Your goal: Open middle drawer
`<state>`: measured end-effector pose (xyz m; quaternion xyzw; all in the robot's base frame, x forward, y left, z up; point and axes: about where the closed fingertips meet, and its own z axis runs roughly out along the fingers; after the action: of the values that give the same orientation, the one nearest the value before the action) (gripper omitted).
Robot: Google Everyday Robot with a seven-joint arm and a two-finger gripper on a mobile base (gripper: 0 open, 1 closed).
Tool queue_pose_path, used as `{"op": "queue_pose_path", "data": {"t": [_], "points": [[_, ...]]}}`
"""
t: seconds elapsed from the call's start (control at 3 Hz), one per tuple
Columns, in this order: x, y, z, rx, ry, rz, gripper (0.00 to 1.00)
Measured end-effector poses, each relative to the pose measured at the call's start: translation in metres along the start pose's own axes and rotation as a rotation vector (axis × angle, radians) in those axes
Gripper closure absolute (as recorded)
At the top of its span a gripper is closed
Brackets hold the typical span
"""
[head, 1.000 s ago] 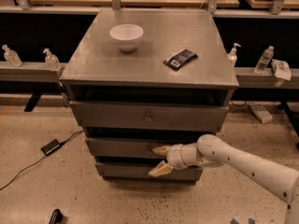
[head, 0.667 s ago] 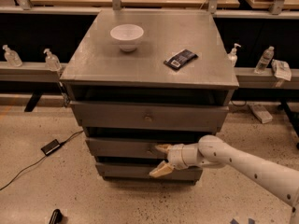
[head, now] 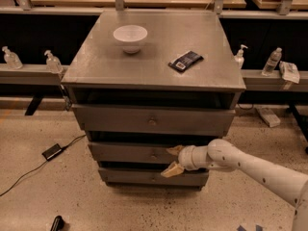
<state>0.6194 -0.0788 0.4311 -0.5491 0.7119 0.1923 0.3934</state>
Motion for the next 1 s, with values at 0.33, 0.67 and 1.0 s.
{"op": "queue_pose_path", "data": {"t": [0.33, 0.67, 1.0], "points": [[0.0096, -0.0156, -0.0012, 0.030, 0.013, -0.007, 0.25], [0.0097, -0.0152, -0.0014, 0.030, 0.013, -0.007, 0.24], [0.0097, -0.0152, -0.0014, 0.030, 0.012, -0.008, 0.25]]}}
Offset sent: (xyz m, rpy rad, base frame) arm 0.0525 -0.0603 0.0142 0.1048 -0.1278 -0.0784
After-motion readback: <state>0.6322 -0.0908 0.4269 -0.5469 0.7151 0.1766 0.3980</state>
